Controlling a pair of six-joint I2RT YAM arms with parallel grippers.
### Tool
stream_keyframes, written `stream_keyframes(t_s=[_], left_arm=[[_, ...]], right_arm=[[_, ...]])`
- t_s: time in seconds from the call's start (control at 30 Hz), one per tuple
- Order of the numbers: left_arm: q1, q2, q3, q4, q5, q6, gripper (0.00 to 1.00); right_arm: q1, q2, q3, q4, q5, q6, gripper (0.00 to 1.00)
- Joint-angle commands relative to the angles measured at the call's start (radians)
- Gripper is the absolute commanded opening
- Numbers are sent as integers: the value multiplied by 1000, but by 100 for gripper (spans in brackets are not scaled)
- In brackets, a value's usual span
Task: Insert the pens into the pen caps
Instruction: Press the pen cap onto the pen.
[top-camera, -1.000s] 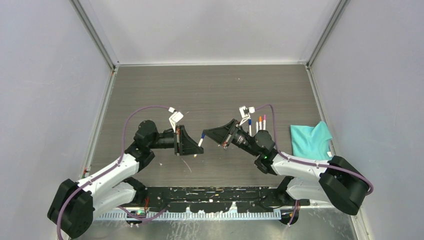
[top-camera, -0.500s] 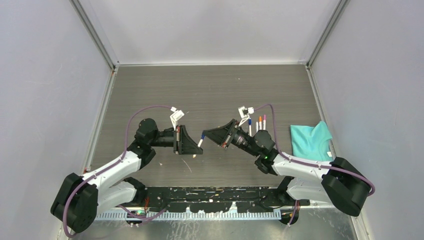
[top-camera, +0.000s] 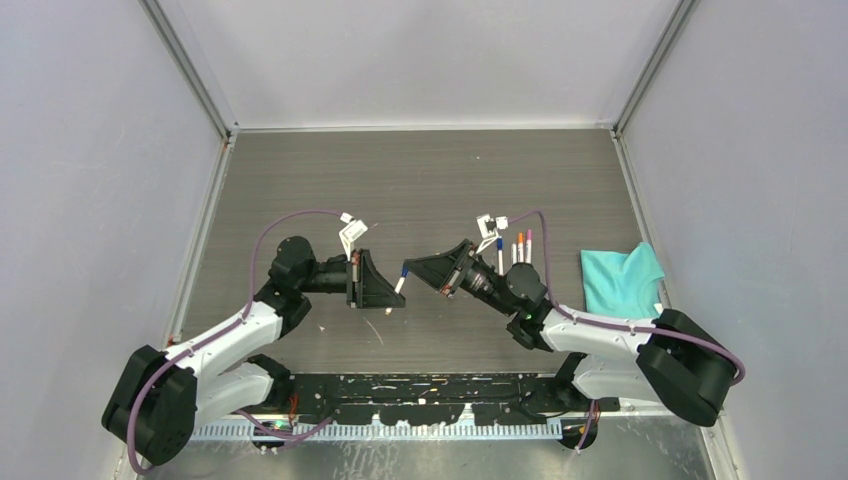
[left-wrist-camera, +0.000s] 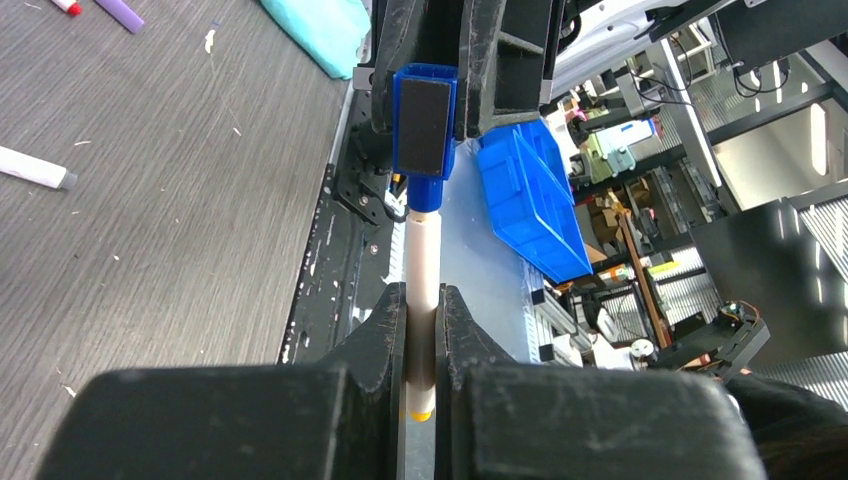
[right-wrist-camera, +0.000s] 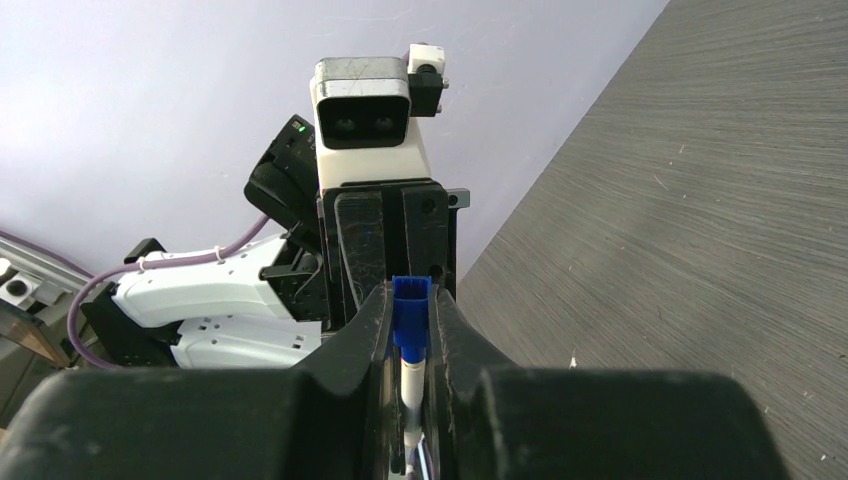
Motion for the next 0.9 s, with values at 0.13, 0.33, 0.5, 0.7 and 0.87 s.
stream_keyframes(t_s=[0.13,0.33,0.5,0.7,0.87], left_arm=[[65,-22,98,293,-405,35,0],[65,-12,108,314,-419,32,0],[69,4,116,341,-422,9,0],[80,21,118,367,-435,-28,0],[96,38,121,387,-433,-63,0]], right_arm=[[170,11,-85,-279,-441,49,1],[194,19,-95,-261,-430,66,1],[213,23,-97,-259,-427,68,1],[242,21,-93,-273,-410,58,1],[258,19,-86,-295,-413,42,1]])
